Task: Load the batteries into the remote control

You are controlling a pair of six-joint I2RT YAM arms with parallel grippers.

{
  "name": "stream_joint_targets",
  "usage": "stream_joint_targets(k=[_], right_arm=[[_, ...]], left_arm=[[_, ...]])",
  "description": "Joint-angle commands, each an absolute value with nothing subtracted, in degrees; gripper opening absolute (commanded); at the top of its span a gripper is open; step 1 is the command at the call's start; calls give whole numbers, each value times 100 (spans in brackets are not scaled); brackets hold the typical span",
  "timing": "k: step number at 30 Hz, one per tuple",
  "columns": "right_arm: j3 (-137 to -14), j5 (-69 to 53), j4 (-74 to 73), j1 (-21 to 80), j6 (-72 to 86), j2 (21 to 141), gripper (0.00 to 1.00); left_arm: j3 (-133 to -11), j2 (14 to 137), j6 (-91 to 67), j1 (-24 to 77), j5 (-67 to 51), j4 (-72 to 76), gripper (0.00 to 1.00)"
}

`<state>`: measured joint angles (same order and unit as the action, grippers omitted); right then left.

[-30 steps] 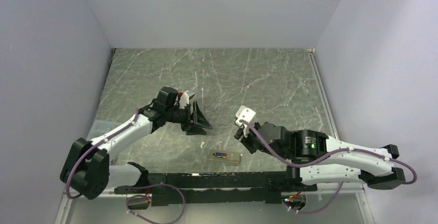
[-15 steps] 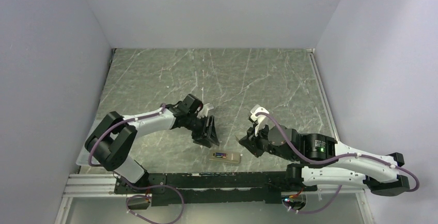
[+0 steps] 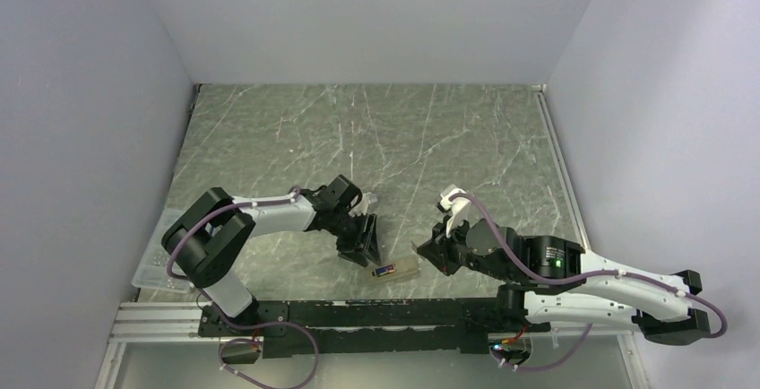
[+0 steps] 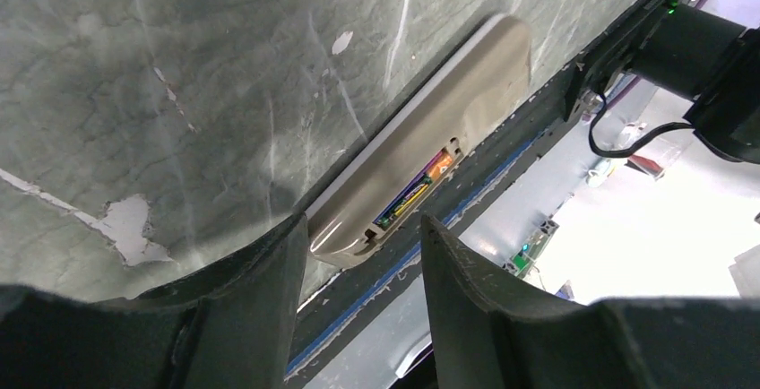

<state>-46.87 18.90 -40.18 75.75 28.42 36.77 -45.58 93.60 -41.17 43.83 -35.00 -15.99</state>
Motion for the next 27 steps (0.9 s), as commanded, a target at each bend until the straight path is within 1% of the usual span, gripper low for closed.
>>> stream_joint_targets(k=[1,15,19,27], right_arm=[[-4667,1841,-3749,7512,2990,3642,0],[-4500,1823,-3792,7315,3416,3562,0],[-4448,1841,-3827,7312,3531,3526,0],[-4399,1986,-4034,7304,3812,3353,0]], left_arm=[[-4422,9337,-4181,4607,-3365,-1364,54],[-4242,9327,-4940,5549,-3197,-668,51],[-4346,9482,-5123,5789,-3146,-425,51],[-4793,10045,-5229,5938,-3172,-66,50]])
